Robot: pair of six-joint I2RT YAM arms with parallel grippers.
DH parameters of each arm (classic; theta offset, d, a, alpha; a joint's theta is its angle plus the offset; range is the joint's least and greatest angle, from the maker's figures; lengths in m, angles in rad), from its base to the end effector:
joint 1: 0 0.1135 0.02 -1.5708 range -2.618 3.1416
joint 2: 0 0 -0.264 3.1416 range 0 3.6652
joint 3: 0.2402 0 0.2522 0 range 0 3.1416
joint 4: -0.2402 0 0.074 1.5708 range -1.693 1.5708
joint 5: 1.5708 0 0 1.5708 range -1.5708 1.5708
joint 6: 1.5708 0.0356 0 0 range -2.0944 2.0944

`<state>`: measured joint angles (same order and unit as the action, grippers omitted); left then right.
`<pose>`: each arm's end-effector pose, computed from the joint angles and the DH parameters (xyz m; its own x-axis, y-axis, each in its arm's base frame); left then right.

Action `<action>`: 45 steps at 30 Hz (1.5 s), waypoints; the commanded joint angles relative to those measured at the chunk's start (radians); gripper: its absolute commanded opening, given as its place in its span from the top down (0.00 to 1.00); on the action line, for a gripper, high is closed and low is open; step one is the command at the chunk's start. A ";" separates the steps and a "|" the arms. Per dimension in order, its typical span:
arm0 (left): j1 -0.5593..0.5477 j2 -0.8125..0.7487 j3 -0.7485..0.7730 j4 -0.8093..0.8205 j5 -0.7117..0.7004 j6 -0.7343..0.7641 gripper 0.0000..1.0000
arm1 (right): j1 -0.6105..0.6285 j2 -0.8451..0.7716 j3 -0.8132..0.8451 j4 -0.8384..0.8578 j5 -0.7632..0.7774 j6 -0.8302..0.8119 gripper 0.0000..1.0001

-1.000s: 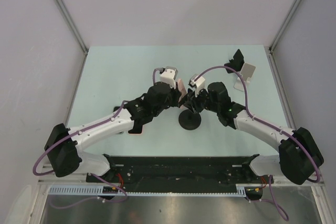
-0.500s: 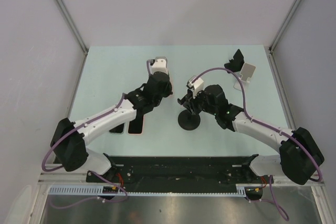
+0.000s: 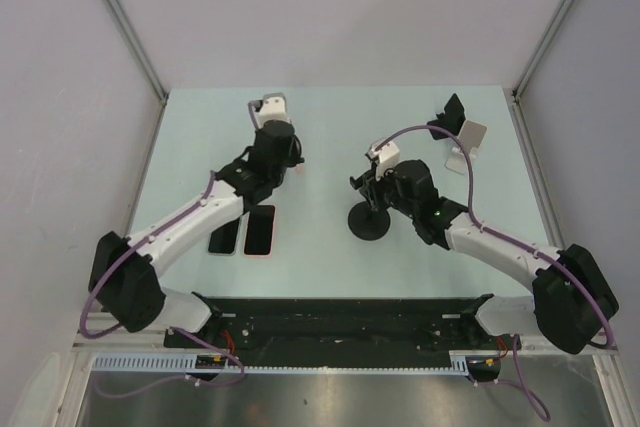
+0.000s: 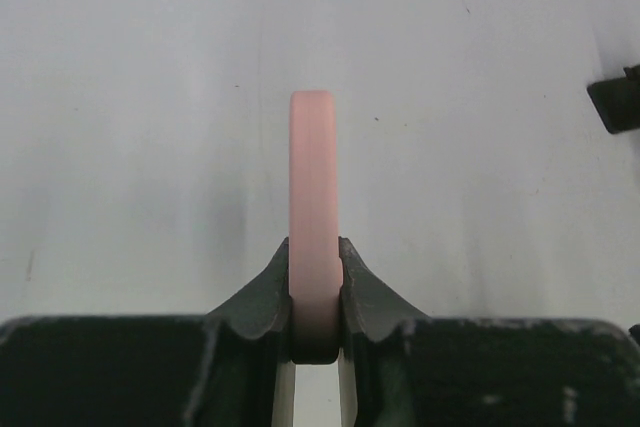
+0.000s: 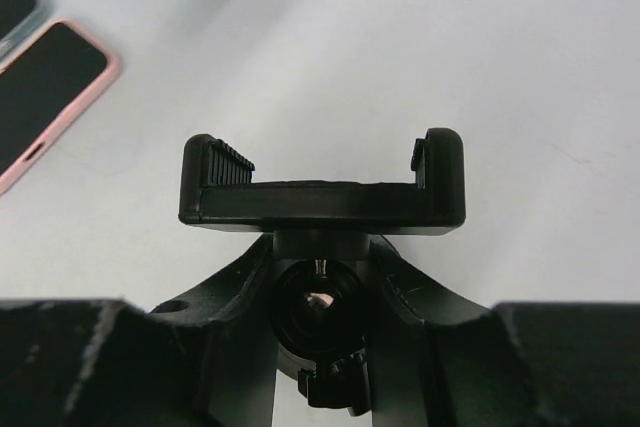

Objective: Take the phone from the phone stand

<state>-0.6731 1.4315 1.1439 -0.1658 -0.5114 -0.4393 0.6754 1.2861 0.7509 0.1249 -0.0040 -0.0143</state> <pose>0.2686 -0.1919 0.3170 -0.3949 -0.1595 -0.9048 0.0351 0.9815 -0.1883 0.2244 0.1800 0.2498 -0.3023 -0.2605 -0.9169 -0.6324 0.7745 -0.0115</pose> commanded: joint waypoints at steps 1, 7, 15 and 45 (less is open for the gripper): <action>0.072 -0.178 -0.057 0.060 0.056 0.042 1.00 | -0.083 -0.033 -0.012 0.008 0.163 -0.007 1.00; 0.093 -0.371 -0.208 0.012 0.109 0.083 1.00 | -0.279 -0.019 -0.007 0.110 0.168 0.031 1.00; 0.096 -0.523 -0.328 -0.064 0.180 0.037 1.00 | -0.461 0.220 0.108 0.285 0.153 0.036 1.00; 0.096 -0.464 -0.293 -0.126 0.307 -0.002 1.00 | -0.473 0.351 0.413 0.178 0.337 0.017 0.03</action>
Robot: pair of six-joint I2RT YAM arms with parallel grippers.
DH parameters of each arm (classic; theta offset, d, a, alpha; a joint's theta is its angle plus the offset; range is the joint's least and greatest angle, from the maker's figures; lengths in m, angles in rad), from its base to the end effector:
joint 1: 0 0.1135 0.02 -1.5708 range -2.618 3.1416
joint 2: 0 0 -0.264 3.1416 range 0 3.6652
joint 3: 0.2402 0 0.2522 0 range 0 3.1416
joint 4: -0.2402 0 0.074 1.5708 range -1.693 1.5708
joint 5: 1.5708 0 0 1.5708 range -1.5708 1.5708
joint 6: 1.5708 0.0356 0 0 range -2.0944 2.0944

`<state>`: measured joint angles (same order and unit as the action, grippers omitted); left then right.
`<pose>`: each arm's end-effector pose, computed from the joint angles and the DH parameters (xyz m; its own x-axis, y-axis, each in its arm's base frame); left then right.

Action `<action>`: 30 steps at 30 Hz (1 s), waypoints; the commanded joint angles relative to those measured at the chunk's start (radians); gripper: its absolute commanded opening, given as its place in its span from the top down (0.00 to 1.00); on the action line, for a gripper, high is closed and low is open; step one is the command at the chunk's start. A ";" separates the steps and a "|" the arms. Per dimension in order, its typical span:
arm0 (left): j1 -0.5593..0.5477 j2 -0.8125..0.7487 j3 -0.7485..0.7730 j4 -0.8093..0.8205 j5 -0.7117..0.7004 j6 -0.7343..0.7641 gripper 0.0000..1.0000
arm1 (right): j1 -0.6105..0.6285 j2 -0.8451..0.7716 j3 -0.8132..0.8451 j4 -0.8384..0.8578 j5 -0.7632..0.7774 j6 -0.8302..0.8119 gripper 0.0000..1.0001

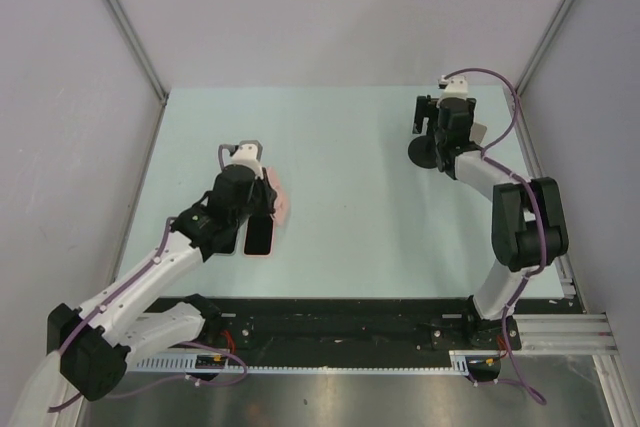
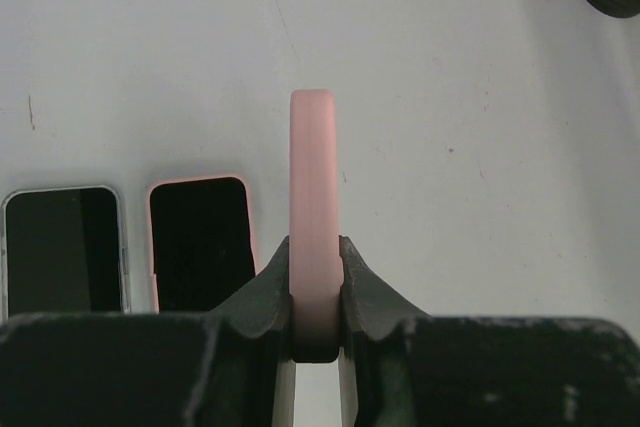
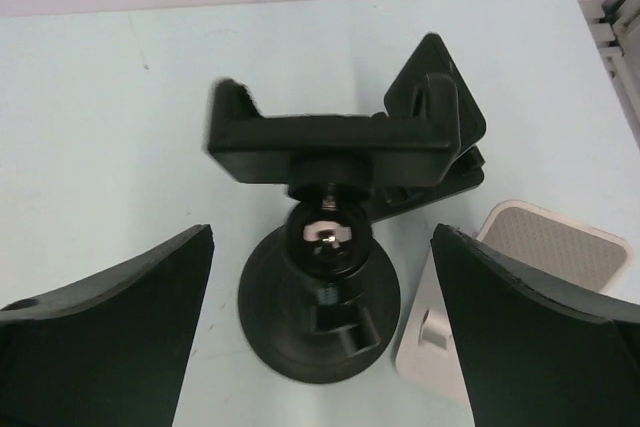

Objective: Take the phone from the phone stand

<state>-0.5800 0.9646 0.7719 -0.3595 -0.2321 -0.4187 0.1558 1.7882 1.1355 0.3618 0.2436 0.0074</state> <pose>0.1835 -0.1104 0.2854 -0.5511 -0.1119 -0.8269 0.1592 0.9586 -0.2359 0.4083 0.0554 0.2390 -0.2828 -0.0371 -0.9585 0.0798 0.9949 -0.0621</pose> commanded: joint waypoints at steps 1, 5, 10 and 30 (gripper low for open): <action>0.003 0.006 0.084 0.068 0.030 -0.026 1.00 | 0.063 -0.176 0.029 -0.078 0.103 -0.007 0.00; 0.003 0.023 0.112 0.068 0.042 -0.055 1.00 | 0.134 -0.305 0.027 -0.161 0.146 -0.063 0.00; 0.003 0.059 0.159 0.065 0.060 -0.109 1.00 | 0.298 -0.418 0.026 -0.280 0.016 -0.069 0.02; 0.042 0.132 0.201 0.044 0.221 -0.502 0.99 | 1.019 -0.285 -0.169 -0.051 0.143 -0.270 0.07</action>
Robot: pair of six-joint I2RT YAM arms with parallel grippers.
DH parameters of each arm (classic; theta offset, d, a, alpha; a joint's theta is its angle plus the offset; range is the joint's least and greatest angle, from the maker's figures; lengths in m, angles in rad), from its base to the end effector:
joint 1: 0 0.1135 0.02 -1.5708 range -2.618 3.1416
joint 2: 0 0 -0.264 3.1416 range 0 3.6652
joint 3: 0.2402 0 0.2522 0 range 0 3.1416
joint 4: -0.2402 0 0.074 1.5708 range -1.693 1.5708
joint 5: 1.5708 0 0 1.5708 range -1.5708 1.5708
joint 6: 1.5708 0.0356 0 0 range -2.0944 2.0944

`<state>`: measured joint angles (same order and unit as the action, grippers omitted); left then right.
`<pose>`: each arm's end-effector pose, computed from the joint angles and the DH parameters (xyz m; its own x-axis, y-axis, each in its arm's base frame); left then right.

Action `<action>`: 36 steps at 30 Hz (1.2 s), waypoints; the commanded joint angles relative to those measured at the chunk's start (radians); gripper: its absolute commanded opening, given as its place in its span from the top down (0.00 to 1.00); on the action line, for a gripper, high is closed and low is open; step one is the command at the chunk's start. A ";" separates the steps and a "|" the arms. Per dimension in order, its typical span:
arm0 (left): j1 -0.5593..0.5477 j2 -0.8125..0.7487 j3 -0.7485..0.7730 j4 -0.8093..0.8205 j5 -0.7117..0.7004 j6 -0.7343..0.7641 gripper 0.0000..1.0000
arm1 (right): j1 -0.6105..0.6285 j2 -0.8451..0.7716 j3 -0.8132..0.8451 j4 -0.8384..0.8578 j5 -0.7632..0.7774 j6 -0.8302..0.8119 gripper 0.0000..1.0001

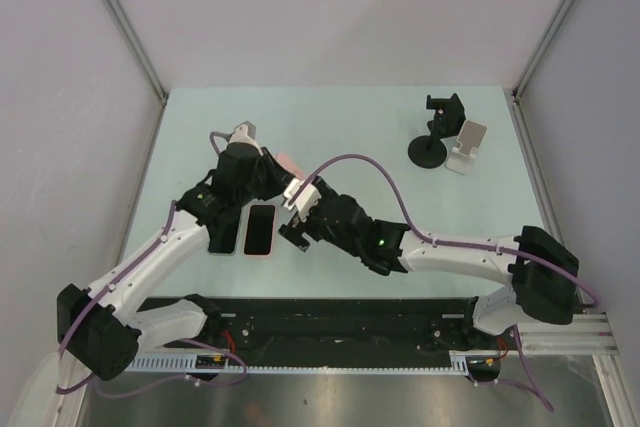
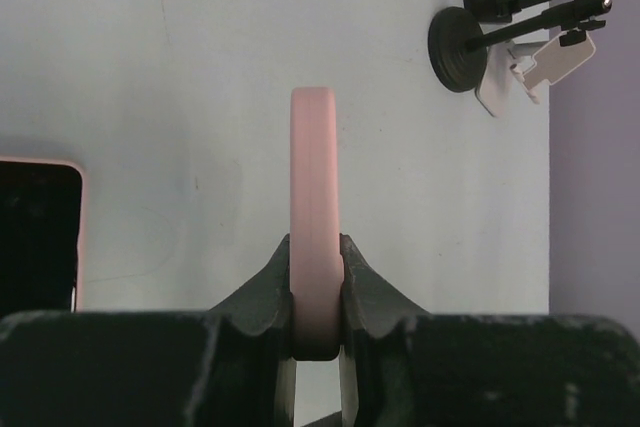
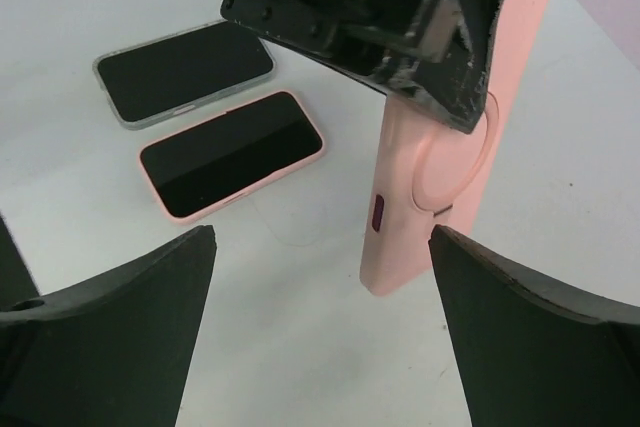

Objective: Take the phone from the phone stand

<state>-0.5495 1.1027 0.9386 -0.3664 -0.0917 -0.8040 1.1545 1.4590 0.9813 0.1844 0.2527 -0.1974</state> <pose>0.2121 -0.1261 0.3129 -0.6254 -0.4579 -0.6318 0.0034 0.8081 -0.5890 0.1454 0.3069 0.2852 0.0400 -0.3790 -0.9245 -0.7964 0.5467 -0.2586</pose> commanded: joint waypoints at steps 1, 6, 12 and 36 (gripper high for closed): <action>0.011 -0.006 0.034 0.052 0.084 -0.121 1.00 | 0.022 0.053 -0.018 0.139 0.152 -0.074 0.08; 0.013 -0.017 0.035 0.053 0.127 -0.127 1.00 | 0.025 0.121 -0.021 0.210 0.261 -0.128 0.12; 0.019 -0.029 0.028 0.049 0.138 -0.126 1.00 | 0.024 0.181 -0.021 0.286 0.301 -0.158 0.36; 0.040 -0.274 0.020 0.050 -0.311 0.259 0.00 | -0.152 0.101 0.005 0.083 0.021 0.215 1.00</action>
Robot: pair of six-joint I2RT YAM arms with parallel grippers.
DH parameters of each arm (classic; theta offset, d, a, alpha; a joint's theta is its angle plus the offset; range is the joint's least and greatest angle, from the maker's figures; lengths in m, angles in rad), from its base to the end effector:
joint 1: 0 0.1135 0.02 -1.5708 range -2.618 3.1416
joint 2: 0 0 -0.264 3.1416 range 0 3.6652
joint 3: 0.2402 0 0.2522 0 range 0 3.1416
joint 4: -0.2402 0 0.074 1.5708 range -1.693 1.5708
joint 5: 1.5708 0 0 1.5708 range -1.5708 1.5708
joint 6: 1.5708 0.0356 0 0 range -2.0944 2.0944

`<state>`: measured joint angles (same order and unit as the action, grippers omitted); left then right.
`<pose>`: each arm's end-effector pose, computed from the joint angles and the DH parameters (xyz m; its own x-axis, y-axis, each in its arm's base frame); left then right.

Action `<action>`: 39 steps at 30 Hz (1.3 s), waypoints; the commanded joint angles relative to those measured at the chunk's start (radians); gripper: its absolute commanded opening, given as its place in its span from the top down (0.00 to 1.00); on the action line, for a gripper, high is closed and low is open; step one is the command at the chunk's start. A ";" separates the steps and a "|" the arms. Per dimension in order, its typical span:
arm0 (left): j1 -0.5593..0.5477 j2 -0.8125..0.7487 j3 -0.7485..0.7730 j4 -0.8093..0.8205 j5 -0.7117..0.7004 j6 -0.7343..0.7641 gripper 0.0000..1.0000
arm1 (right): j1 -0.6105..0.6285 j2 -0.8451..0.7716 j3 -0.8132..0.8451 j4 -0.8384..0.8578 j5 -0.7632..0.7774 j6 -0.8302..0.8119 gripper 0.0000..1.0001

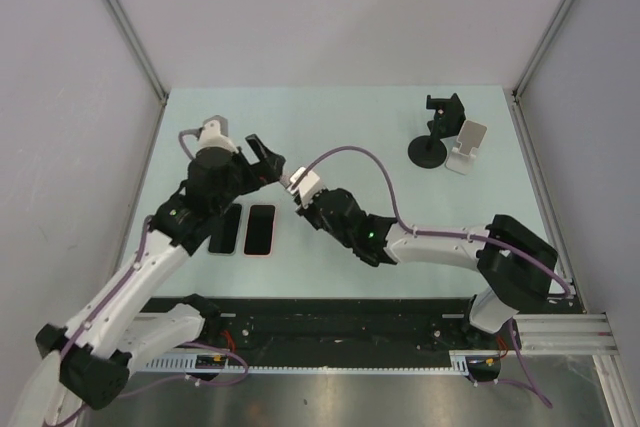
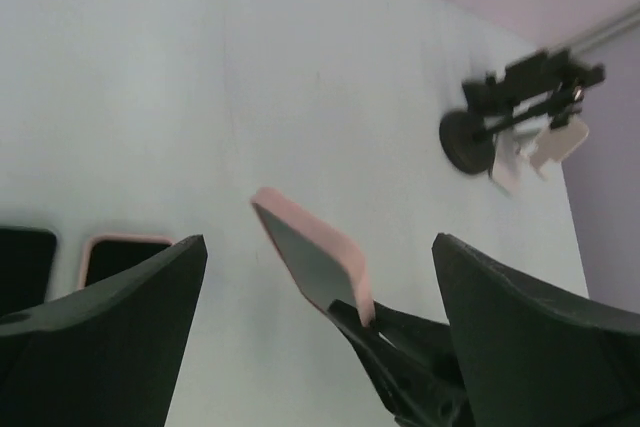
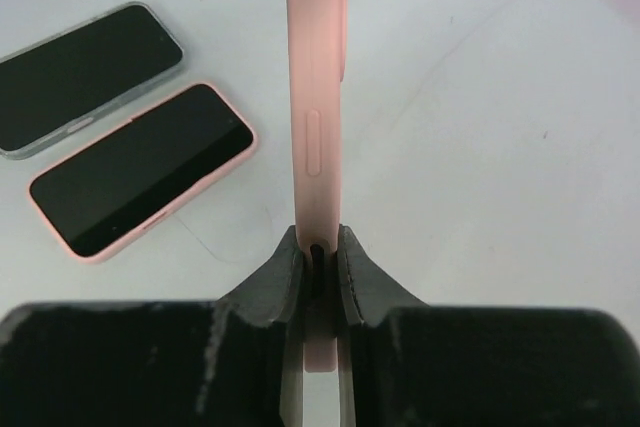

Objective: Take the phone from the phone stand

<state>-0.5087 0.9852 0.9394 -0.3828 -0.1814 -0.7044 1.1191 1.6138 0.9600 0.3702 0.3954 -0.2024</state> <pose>0.1959 -0.1019 0.3369 -0.4940 -0.4538 -0.7416 0.0208 0.8466 -0.5319 0.1716 0.3223 0.2460 0.0148 -0.3945 -0.9188 -0.6798 0.6699 -0.2986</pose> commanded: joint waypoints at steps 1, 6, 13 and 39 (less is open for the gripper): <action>-0.001 -0.183 0.007 0.067 -0.262 0.201 0.00 | -0.142 -0.063 0.029 -0.134 -0.194 0.323 1.00; -0.001 -0.364 -0.126 0.093 -0.440 0.319 0.00 | -0.245 -0.068 0.029 -0.188 -0.368 0.570 1.00; -0.001 -0.522 -0.275 0.108 -0.467 0.488 0.00 | -0.291 0.004 0.029 -0.146 -0.558 0.897 1.00; -0.001 -0.724 -0.432 0.171 -0.484 0.554 0.00 | -0.223 0.324 -0.026 0.197 -0.625 1.500 1.00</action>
<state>-0.5102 0.2737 0.5159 -0.2523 -0.6613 -0.1738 0.8928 1.9285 0.9497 0.4412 -0.2165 1.2030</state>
